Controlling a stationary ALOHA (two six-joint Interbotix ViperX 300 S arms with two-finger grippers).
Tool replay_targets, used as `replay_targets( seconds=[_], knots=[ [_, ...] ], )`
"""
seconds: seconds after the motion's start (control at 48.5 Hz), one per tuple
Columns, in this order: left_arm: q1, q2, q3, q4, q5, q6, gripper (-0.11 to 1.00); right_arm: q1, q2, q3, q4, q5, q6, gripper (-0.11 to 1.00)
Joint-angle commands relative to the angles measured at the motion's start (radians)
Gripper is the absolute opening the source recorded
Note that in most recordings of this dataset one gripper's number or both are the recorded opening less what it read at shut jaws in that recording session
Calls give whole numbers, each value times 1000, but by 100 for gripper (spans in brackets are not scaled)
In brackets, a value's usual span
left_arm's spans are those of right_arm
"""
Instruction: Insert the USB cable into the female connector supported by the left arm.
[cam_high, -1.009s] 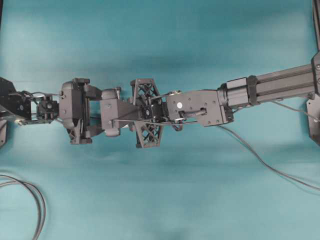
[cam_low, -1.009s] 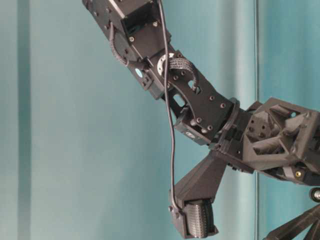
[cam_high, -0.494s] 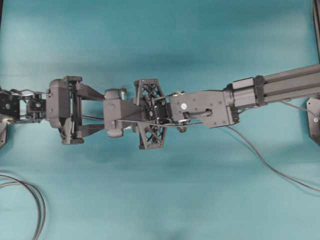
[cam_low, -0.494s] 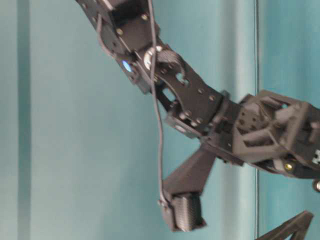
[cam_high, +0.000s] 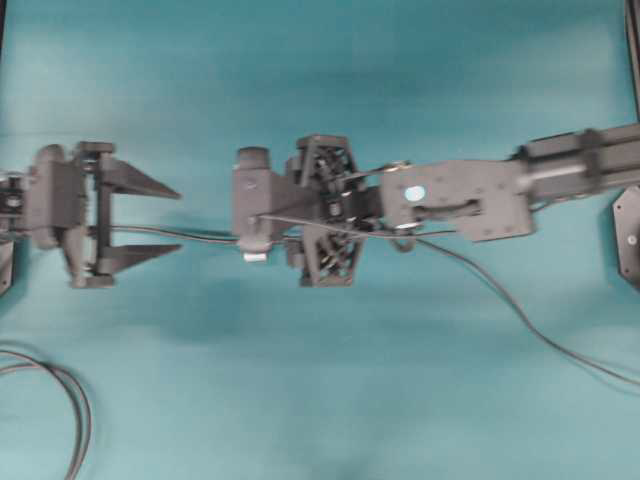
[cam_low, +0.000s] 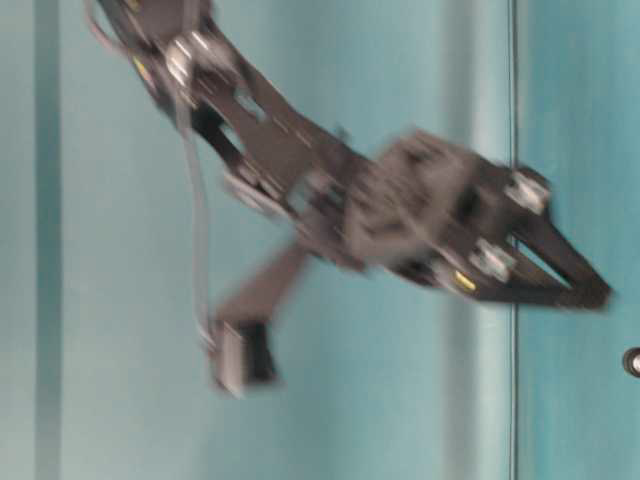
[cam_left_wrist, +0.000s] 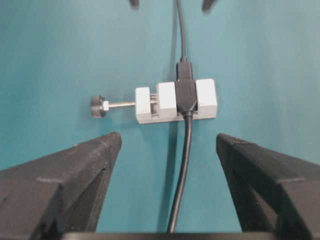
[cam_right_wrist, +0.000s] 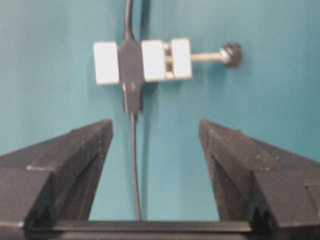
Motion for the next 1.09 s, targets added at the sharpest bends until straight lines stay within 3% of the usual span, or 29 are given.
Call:
replay_targets(
  seconds=[0.0,0.144,0.309,0.433,0.536,0.783,1.071],
  knots=[
    [-2,-138,21,-5,69,-12,84,-3,-109,49,-3,-44,6,72],
    [0,-347,57,-5,198,-9,84,-9,-195,170,-2,-187,48,72],
    [0,-575,71,-5,396,-11,84,-31,-270,319,-2,-440,130,72],
    [0,-658,67,-5,505,-12,84,-46,-316,439,-3,-664,146,72],
    [0,-667,64,-5,526,-12,84,-54,-347,515,-3,-788,138,72],
    [0,-617,63,-5,456,-14,84,-67,-423,634,-3,-816,133,72],
    [0,-604,63,-5,454,-12,84,-147,-499,713,3,-815,161,72]
  ],
)
